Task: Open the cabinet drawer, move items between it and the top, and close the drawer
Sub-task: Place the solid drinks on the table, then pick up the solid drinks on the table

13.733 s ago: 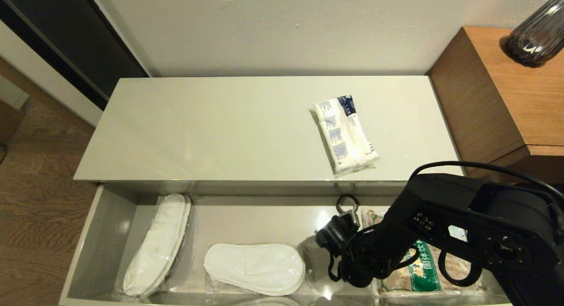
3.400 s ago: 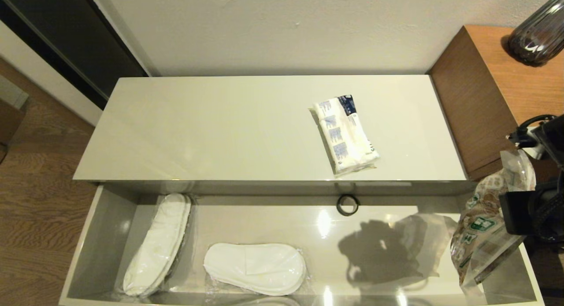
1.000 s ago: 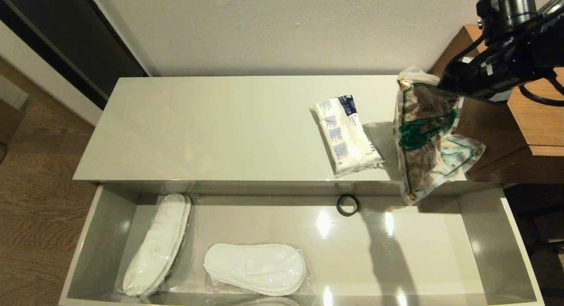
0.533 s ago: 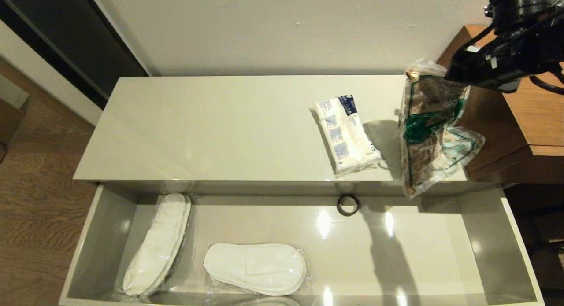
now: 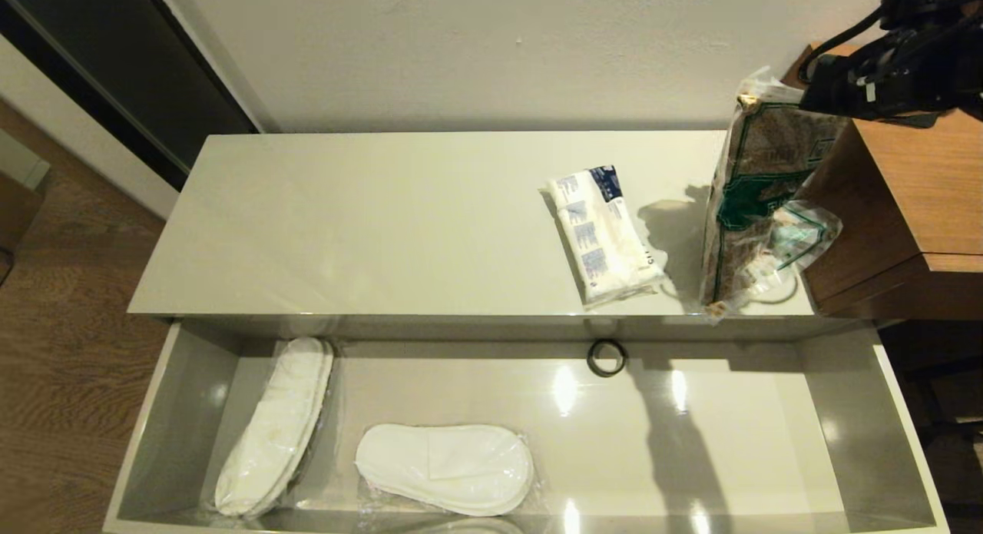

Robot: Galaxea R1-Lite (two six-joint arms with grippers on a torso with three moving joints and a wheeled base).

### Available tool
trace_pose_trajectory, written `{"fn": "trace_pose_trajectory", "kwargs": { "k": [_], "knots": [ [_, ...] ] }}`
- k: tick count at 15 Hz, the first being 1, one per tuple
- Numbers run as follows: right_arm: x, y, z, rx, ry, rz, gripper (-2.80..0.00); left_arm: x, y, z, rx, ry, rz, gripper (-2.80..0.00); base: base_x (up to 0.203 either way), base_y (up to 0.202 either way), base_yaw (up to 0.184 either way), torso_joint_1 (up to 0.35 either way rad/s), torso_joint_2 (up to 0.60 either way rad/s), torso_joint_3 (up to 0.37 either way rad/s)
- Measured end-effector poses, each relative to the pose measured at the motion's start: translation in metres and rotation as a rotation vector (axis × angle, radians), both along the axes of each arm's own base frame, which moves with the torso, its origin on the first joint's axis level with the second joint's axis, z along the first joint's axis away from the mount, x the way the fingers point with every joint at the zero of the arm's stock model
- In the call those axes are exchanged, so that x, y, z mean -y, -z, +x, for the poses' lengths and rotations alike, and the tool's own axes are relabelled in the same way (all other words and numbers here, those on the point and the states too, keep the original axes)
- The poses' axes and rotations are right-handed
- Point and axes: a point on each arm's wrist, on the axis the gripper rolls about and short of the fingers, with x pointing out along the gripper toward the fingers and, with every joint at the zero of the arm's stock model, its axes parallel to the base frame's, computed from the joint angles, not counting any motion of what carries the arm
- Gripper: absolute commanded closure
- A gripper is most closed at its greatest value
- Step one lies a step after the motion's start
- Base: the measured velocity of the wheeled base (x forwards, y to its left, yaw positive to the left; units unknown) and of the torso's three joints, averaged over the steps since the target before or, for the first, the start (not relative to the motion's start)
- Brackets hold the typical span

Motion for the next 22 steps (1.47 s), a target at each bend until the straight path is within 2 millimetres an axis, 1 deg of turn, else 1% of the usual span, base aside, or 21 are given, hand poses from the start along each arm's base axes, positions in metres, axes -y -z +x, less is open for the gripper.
{"fn": "trace_pose_trajectory", "kwargs": {
  "k": [2,3,6,10,12,15,16,18,20,22],
  "knots": [
    [-0.001,0.001,0.004,0.006,0.041,-0.025,0.0,0.0,0.0,0.0,0.0,0.0,0.0,0.0,0.0,0.0,0.0,0.0,0.0,0.0],
    [-0.002,0.003,0.005,0.001,0.045,-0.033,-2.8,0.0,0.0,0.0,0.0,0.0,0.0,0.0,0.0,0.0,0.0,0.0,0.0,0.0],
    [-0.006,0.003,0.007,0.005,0.037,-0.034,-2.8,0.0,0.0,0.0,0.0,0.0,0.0,0.0,0.0,0.0,0.0,0.0,0.0,0.0],
    [-0.01,0.011,0.005,-0.028,0.021,-0.036,-2.8,0.0,0.0,0.0,0.0,0.0,0.0,0.0,0.0,0.0,0.0,0.0,0.0,0.0],
    [-0.013,0.014,-0.005,-0.055,0.0,-0.04,-2.8,0.0,0.0,0.0,0.0,0.001,0.0,0.0,0.0,0.0,0.0,0.0,0.0,0.0],
    [-0.018,0.033,-0.036,-0.158,-0.041,-0.062,-2.8,0.0,0.0,0.0,0.0,0.0,0.0,0.0,0.0,0.0,0.0,0.0,0.0,0.0],
    [-0.018,0.043,-0.053,-0.205,-0.056,-0.071,0.0,0.0,0.0,0.0,0.0,0.0,0.0,0.0,0.0,0.0,0.0,0.0,0.0,0.0],
    [-0.016,0.056,-0.093,-0.262,-0.093,-0.082,0.0,0.0,0.0,0.0,0.0,0.0,0.0,0.0,0.0,0.0,0.0,0.0,0.0,0.0],
    [-0.015,0.06,-0.143,-0.297,-0.147,-0.079,0.0,0.0,0.0,0.0,0.0,0.0,0.0,0.0,0.0,0.0,0.0,0.0,0.0,0.0],
    [-0.009,0.064,-0.192,-0.351,-0.192,-0.048,0.0,0.0,0.0,0.0,0.0,0.0,0.0,0.0,0.0,0.0,0.0,0.0,0.0,0.0]
  ]
}}
